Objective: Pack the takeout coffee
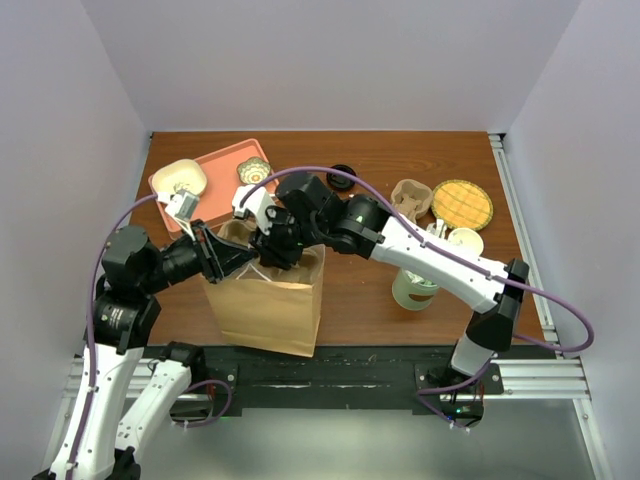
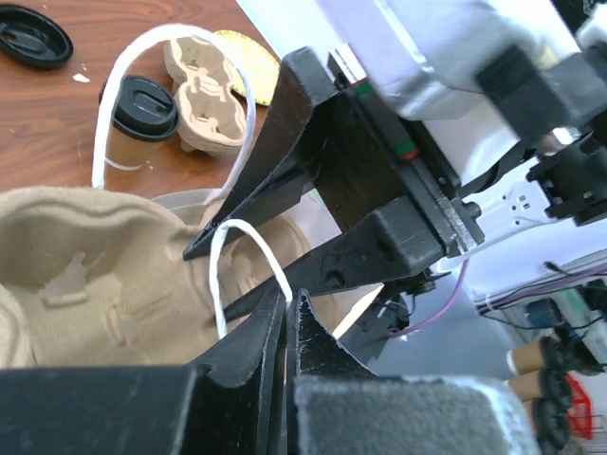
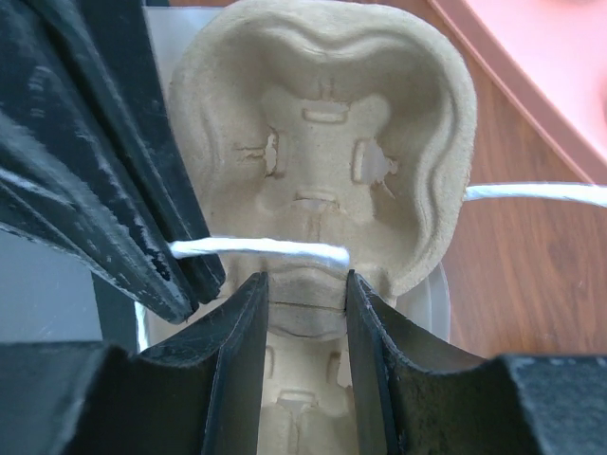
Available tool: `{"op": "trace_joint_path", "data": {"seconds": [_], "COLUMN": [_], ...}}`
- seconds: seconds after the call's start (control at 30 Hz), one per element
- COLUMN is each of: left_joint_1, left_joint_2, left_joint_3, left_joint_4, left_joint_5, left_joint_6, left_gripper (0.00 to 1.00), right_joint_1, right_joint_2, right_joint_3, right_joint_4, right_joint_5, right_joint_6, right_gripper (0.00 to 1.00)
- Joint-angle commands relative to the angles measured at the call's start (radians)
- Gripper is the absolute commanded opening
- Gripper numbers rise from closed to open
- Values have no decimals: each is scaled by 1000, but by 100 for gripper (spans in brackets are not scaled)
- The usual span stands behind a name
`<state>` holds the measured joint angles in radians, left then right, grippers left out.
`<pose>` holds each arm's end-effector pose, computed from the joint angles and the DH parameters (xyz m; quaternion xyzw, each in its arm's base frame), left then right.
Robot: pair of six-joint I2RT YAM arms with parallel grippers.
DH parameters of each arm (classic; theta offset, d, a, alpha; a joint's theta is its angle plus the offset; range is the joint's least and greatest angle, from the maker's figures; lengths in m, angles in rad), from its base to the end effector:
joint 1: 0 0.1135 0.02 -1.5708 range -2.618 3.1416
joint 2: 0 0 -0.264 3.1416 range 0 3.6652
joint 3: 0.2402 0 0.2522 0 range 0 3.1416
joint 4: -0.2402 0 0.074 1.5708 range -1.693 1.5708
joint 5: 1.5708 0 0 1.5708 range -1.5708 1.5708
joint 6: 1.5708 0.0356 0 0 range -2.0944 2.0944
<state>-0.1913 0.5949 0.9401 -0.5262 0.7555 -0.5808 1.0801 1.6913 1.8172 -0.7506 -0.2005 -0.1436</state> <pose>0.1032 -0.0448 0.3828 0.0935 0.7462 -0.4866 0.4447 0.1707 0.3346 0.4022 -0.5461 0.6988 0.2841 0.3643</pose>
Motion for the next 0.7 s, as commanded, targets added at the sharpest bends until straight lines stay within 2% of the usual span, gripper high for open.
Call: {"op": "trace_joint_path", "data": {"seconds": [0.0,0.23,0.37,0.47,0.67], "left_joint_1": [0,0,0,0,0], "left_joint_2": [25,129,149,99,28], "left_joint_3": [39,58,55,16,-23], "left_joint_4": [64,247,227,229,178], "left_joint_5": [-16,-28,14,10,5], "left_joint_6": [106,219,260,265,246], "left_gripper": [0,0,0,0,0], "right_joint_1": [-3,-54,-68,-68,-66], "right_joint_2": [2,51,91,97,84], "right_joint_3": [93,237,254,222,139], "right_joint_4": [-52,-114,-165,-176,-106], "right_joint_5": [70,144,151,125,24], "right_joint_6": [38,101,113,137,251], "right_gripper": [32,31,31,31,31]}}
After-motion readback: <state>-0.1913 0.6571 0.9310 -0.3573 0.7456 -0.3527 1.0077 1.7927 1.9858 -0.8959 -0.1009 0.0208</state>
